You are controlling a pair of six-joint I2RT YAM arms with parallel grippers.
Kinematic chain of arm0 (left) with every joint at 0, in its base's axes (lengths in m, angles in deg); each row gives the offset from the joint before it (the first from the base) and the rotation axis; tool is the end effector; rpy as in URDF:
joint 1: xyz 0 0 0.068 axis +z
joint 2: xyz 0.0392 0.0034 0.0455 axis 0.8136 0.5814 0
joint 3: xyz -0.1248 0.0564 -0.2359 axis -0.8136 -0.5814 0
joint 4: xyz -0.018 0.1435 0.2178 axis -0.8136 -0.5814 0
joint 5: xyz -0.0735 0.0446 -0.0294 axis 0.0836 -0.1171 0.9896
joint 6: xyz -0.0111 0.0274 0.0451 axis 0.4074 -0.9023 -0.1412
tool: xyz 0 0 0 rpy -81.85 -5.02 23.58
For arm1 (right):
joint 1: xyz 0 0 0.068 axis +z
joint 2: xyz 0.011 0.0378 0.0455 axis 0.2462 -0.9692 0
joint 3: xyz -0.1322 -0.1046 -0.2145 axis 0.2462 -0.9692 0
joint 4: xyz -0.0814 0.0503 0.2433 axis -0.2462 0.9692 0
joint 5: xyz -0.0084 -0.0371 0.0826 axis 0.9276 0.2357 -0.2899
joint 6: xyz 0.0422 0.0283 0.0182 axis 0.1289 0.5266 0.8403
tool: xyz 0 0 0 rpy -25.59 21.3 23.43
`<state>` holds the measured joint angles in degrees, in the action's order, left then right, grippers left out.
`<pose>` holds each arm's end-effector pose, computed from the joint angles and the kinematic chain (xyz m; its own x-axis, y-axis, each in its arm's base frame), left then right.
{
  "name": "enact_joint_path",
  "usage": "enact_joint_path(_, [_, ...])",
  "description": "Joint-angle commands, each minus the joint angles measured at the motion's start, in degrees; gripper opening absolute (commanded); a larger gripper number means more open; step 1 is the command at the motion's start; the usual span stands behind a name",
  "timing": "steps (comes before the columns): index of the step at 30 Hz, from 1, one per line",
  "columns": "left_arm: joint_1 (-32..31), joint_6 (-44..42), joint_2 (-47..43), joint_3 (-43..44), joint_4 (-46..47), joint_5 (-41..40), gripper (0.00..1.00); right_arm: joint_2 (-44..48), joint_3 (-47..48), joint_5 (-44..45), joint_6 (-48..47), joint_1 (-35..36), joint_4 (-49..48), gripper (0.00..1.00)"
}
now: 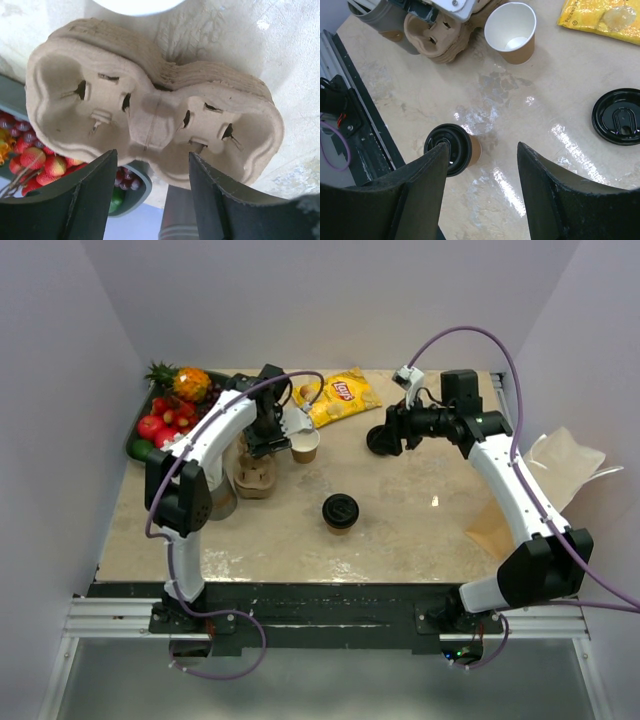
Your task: Pack the takeout coffee
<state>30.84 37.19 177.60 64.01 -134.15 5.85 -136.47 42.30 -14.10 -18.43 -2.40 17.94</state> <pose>0.3728 -0.1593 0.2774 -0.3434 0.9335 -0.1030 0.9032 0.3583 0.2362 0.2977 0.0871 0.3606 -0.5076 -0.2200 -0.8330 -0.7523 0.5844 0.3041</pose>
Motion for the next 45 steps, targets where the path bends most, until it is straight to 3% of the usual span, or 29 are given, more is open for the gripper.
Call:
enact_joint_path(1, [0.41, -3.53, 2.11, 2.58, -1.37, 2.2, 0.63, 1.68, 0.69, 0.16, 0.16, -0.52, -1.16, 0.61])
enact_joint_path(22, [0.41, -2.74, 5.54, 2.75, -0.93, -0.43, 0.5, 3.18, -1.15, 0.07, 0.08, -1.31, -1.42, 0.61])
enact_joint_path(32, [0.41, -2.47, 5.27, 2.58, 2.93, -2.98, 0.57, 3.36, -1.85, -0.28, 0.51, -1.49, -1.95, 0.61])
enact_joint_path(45, [0.41, -3.09, 6.59, 2.31, 1.1, -3.07, 0.54, 3.18, -2.47, -0.54, 0.78, -1.84, -2.48, 0.61])
